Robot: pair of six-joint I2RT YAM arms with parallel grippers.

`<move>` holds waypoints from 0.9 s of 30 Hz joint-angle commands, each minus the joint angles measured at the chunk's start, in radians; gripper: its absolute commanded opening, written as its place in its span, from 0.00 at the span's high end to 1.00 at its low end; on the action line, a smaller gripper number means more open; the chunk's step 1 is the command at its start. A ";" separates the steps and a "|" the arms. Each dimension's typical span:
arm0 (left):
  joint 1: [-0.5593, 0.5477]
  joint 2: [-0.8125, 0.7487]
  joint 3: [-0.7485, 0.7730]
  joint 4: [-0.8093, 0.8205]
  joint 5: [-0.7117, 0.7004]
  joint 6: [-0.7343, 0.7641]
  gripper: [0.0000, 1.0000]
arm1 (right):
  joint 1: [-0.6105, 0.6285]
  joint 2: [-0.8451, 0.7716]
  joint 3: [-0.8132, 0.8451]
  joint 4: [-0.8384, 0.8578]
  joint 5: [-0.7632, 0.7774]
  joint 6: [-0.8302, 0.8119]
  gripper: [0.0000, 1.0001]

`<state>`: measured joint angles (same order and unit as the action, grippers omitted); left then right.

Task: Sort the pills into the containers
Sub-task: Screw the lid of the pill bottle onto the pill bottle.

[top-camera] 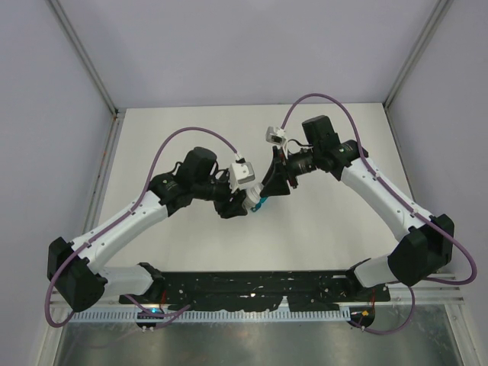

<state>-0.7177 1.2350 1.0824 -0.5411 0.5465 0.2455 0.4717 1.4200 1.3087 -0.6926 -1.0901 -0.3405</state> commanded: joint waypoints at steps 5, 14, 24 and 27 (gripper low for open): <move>0.001 -0.009 0.028 0.061 0.049 -0.005 1.00 | 0.013 -0.020 0.000 0.041 -0.001 0.020 0.81; 0.001 -0.032 0.011 0.070 0.033 0.003 1.00 | 0.012 -0.004 0.015 -0.031 0.013 -0.046 0.81; 0.000 -0.042 -0.003 0.079 0.027 0.006 1.00 | 0.012 0.023 0.050 -0.133 0.015 -0.127 0.81; 0.001 -0.031 0.005 0.078 0.041 0.005 1.00 | 0.012 0.028 0.054 -0.130 0.004 -0.120 0.81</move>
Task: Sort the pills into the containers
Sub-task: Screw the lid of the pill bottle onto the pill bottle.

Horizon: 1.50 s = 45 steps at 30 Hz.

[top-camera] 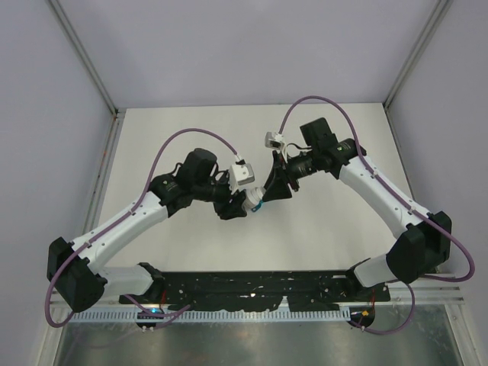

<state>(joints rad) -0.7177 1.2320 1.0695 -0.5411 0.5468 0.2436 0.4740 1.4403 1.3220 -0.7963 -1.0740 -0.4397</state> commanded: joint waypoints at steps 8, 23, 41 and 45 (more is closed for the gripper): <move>-0.015 -0.003 0.017 0.081 0.058 -0.004 1.00 | 0.009 -0.006 0.019 0.084 -0.029 0.074 0.81; -0.017 0.001 0.033 0.089 0.039 -0.012 1.00 | 0.015 0.005 -0.007 0.098 -0.041 0.088 0.80; -0.017 -0.008 0.027 0.127 -0.067 -0.023 1.00 | 0.023 0.035 -0.012 0.108 -0.050 0.121 0.79; -0.031 -0.002 0.020 0.113 -0.111 0.006 1.00 | 0.023 0.084 0.045 0.023 -0.040 0.101 0.78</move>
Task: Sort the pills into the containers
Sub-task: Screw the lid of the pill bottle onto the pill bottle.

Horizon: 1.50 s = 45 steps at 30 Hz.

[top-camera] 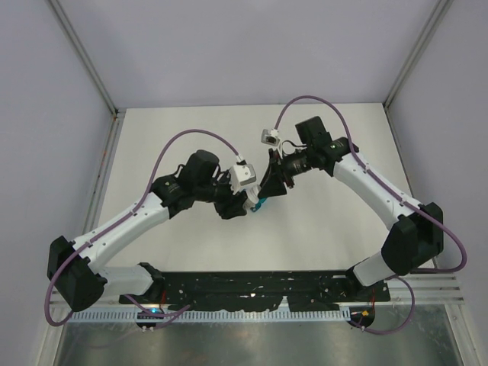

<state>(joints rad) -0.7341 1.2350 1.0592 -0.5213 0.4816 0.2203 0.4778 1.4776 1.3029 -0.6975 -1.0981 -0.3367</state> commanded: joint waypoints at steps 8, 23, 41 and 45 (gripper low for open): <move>-0.037 -0.006 0.005 0.083 -0.095 0.074 1.00 | 0.019 0.115 0.160 -0.281 0.023 -0.136 0.81; -0.048 -0.002 -0.005 0.066 -0.055 0.094 1.00 | 0.022 0.102 0.222 -0.382 0.101 -0.254 0.84; -0.059 0.023 0.010 0.047 -0.040 0.100 1.00 | 0.044 0.104 0.239 -0.438 0.129 -0.311 0.85; -0.059 0.034 0.025 0.055 -0.078 0.085 1.00 | 0.045 0.096 0.214 -0.375 0.112 -0.237 0.85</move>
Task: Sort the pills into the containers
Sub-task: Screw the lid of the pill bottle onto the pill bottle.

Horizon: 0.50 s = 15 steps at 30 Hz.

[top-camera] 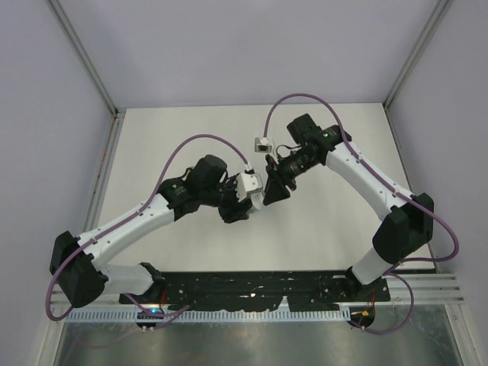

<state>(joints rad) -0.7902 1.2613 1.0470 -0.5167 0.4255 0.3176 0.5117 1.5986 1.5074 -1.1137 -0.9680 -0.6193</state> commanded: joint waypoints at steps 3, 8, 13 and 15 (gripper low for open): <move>-0.009 0.012 0.041 0.046 -0.047 -0.011 1.00 | 0.013 -0.014 0.014 0.046 -0.015 0.076 0.85; -0.023 0.016 0.044 0.047 -0.085 -0.003 1.00 | 0.022 -0.002 0.013 0.048 -0.014 0.107 0.85; -0.037 0.016 0.042 0.056 -0.142 0.000 1.00 | 0.027 0.026 0.019 0.038 -0.017 0.144 0.85; -0.044 0.013 0.041 0.066 -0.172 -0.002 1.00 | 0.028 0.038 0.017 0.040 -0.015 0.159 0.85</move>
<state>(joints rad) -0.8207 1.2774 1.0485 -0.5179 0.3305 0.3183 0.5190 1.6184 1.5070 -1.0786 -0.9398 -0.5159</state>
